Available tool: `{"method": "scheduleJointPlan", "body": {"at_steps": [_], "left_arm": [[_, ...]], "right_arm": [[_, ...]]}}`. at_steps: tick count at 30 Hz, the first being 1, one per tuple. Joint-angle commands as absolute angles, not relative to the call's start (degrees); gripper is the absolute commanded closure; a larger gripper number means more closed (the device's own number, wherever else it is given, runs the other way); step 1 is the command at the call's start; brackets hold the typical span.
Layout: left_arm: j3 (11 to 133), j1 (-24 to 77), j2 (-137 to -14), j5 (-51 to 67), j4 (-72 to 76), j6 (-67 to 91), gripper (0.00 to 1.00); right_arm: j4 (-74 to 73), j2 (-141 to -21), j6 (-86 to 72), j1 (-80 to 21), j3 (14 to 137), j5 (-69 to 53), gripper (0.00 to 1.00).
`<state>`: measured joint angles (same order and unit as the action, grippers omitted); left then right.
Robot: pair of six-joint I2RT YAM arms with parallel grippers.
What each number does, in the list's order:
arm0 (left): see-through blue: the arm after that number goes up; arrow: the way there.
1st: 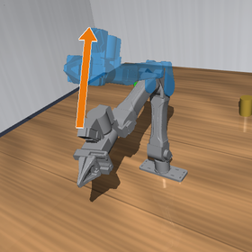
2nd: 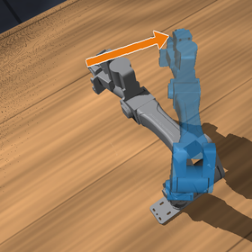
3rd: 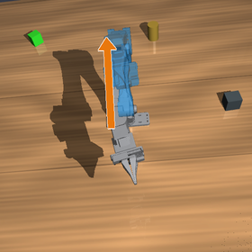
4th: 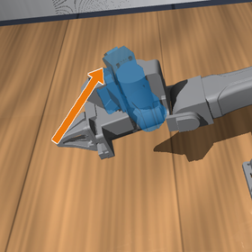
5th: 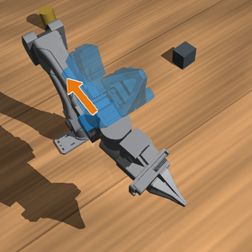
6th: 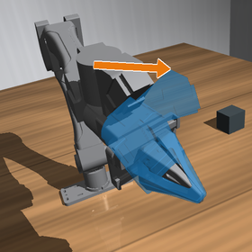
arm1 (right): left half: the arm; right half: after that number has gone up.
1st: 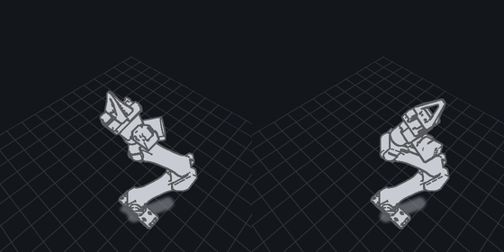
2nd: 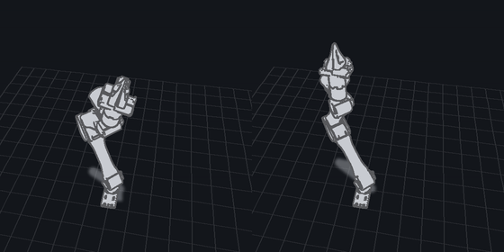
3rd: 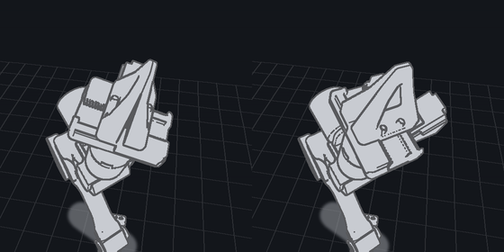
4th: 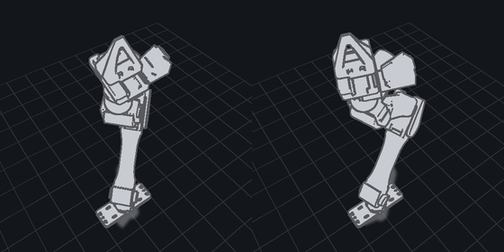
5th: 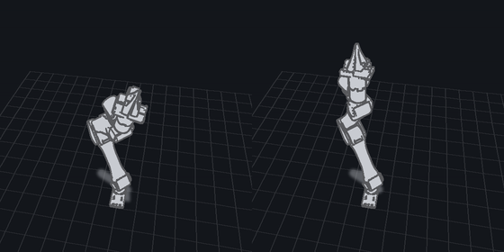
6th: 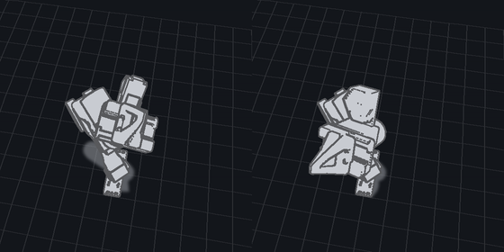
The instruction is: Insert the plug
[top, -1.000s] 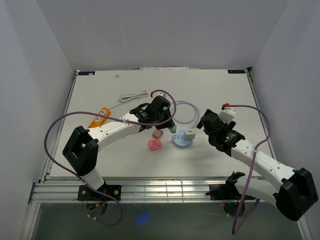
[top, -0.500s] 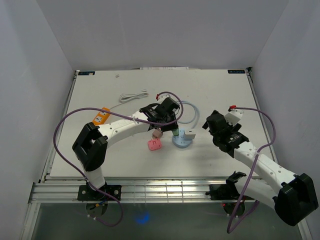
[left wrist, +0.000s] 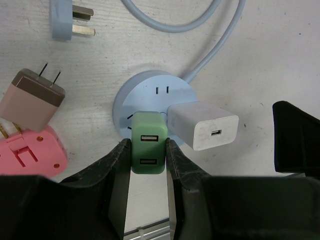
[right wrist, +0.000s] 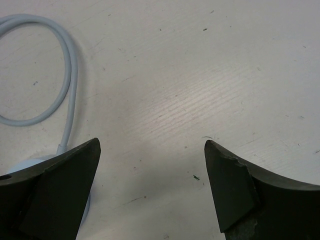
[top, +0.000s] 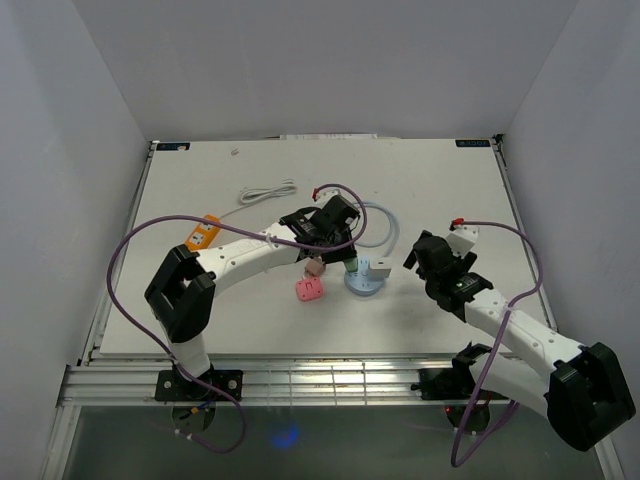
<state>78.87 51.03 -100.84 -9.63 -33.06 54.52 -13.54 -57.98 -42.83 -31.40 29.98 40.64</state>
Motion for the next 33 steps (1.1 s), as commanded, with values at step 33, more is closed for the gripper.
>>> {"method": "scheduleJointPlan", "body": {"at_steps": [33], "left_arm": [[78.93,54.75,-103.97,-13.71,-31.11,55.63,1.0]], "right_arm": [[-7.03,-52.82,-40.17,-29.27,25.93,38.5,0.11]]}}
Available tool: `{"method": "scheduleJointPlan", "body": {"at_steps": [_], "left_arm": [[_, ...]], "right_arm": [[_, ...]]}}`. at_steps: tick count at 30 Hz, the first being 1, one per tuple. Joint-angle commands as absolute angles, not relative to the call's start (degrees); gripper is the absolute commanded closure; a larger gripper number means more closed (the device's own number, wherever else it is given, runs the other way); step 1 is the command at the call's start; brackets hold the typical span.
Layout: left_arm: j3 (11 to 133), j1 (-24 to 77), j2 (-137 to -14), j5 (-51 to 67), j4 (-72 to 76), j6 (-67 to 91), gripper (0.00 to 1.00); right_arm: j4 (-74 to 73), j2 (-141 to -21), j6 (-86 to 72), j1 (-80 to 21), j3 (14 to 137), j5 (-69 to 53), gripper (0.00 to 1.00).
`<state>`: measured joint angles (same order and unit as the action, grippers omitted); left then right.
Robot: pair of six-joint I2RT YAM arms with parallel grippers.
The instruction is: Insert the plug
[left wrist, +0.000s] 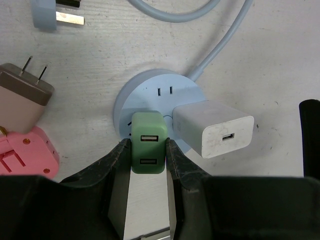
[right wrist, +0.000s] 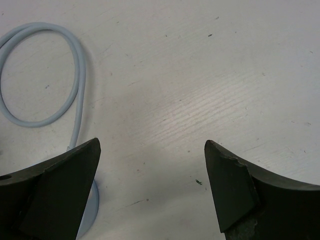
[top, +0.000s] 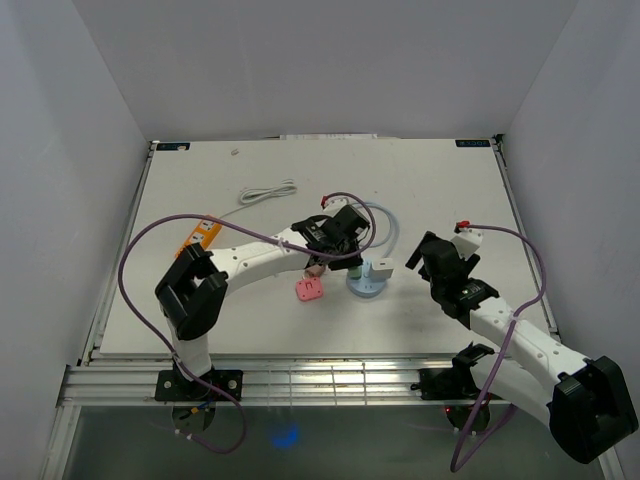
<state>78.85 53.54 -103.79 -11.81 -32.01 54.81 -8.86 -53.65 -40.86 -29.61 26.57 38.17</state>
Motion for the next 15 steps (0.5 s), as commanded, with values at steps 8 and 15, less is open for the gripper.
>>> {"method": "scheduleJointPlan", "body": {"at_steps": [8,15], "left_arm": [[83.75,57.13,-106.34,-21.0,-37.0,56.95,1.0],[88.24,58.71,-109.69,-22.59,-41.92,59.32,1.0]], "right_arm": [[-6.77,-53.0,-39.99,-28.92,25.84,37.88,0.11],[-6.68,-53.35,-39.82,-28.57,25.93,37.35,0.11]]}}
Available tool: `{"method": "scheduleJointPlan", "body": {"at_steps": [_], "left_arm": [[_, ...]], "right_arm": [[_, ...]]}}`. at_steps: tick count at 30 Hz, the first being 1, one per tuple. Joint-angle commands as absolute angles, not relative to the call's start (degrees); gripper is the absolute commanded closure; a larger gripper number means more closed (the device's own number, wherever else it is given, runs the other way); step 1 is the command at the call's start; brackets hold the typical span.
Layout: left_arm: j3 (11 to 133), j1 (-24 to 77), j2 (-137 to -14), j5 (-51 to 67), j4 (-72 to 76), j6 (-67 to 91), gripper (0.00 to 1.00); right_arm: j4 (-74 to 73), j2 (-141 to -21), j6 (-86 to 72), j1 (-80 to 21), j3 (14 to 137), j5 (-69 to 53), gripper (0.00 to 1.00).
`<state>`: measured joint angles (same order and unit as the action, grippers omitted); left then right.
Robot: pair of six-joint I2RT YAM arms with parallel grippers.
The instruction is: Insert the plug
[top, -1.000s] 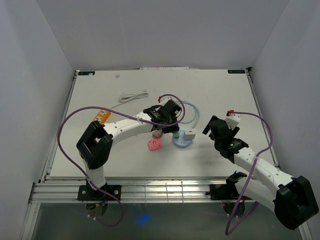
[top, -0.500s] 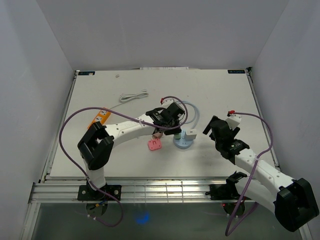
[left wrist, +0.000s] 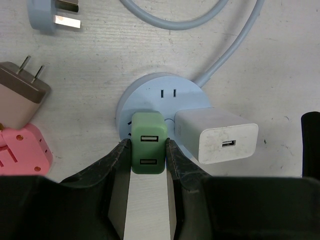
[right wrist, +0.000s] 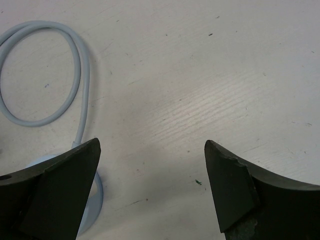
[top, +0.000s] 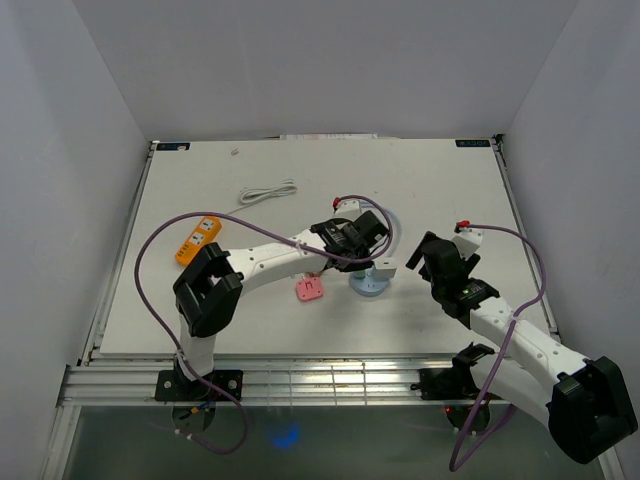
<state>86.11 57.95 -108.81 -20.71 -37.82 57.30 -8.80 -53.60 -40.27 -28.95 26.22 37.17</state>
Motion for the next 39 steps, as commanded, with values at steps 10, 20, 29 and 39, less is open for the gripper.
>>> {"method": "scheduleJointPlan", "body": {"at_steps": [10,20,29,39], "left_arm": [[95.51,59.15,-114.34,-24.6,-50.0,61.7,1.0],[99.93,59.85,-118.12,-26.1,-53.88,61.61,1.0],[100.64,60.12,-120.76,-25.14,-53.79,60.21,1.0],[94.4,60.12,-118.92,-23.21,-50.28,61.08,1.0]], "right_arm": [[-6.5,-53.53,-39.73,-28.48,25.84,36.91,0.11],[-6.15,-54.05,-39.46,-28.04,25.75,36.12,0.11],[-5.89,-54.14,-39.2,-27.77,25.66,35.6,0.11],[-5.63,-54.49,-39.02,-27.51,25.58,35.16,0.11]]}}
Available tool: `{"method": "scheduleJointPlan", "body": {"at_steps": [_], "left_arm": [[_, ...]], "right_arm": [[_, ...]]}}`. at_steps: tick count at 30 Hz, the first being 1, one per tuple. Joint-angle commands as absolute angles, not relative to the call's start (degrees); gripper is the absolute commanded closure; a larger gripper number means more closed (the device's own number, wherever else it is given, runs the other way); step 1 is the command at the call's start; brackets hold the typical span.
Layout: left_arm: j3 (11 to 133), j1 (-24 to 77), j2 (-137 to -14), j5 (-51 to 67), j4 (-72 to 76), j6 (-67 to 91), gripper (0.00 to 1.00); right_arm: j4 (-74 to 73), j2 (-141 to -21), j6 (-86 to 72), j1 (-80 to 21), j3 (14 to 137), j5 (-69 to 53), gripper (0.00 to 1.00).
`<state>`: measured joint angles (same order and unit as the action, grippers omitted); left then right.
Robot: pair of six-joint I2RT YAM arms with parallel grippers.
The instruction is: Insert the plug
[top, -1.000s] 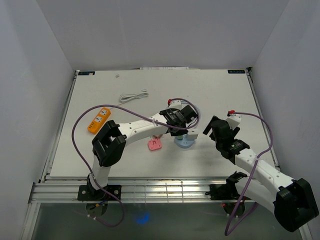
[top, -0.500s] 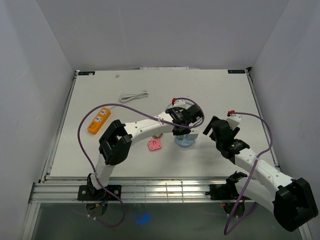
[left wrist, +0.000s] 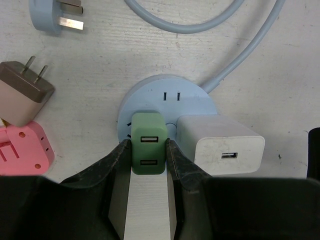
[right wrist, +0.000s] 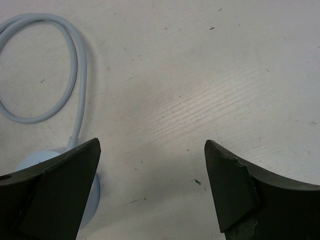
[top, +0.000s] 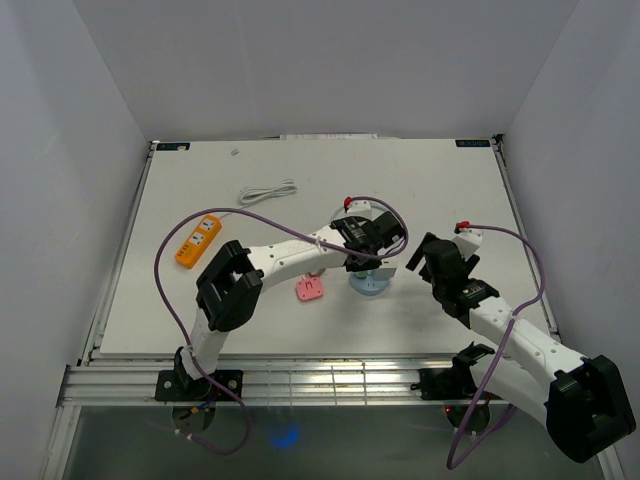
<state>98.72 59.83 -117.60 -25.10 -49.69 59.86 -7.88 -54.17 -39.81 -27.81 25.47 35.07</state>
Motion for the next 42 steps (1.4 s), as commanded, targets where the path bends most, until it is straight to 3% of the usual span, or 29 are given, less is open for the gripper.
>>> {"method": "scheduleJointPlan", "body": {"at_steps": [1,7,20,36,42], "left_arm": [[93.52,60.03,-118.66,-23.03,-49.75,61.17,1.0],[89.21,60.12,-118.3,-22.06,-46.67,61.35,1.0],[94.57,62.14,-122.08,-26.37,-51.59,60.64,1.0],[84.13,62.4,-118.66,-24.35,-44.4,62.67,1.0],[85.34,62.49,-119.96,-23.82,-44.12,60.48,1.0]], "right_arm": [[-5.63,-54.49,-39.02,-27.42,25.58,35.16,0.11],[-5.54,-54.4,-39.02,-27.33,25.49,34.89,0.11],[-5.27,-54.4,-39.02,-27.07,25.22,34.37,0.11],[-4.83,-54.05,-38.76,-26.37,24.7,33.49,0.11],[-4.66,-53.79,-38.67,-26.1,24.52,33.05,0.11]]}}
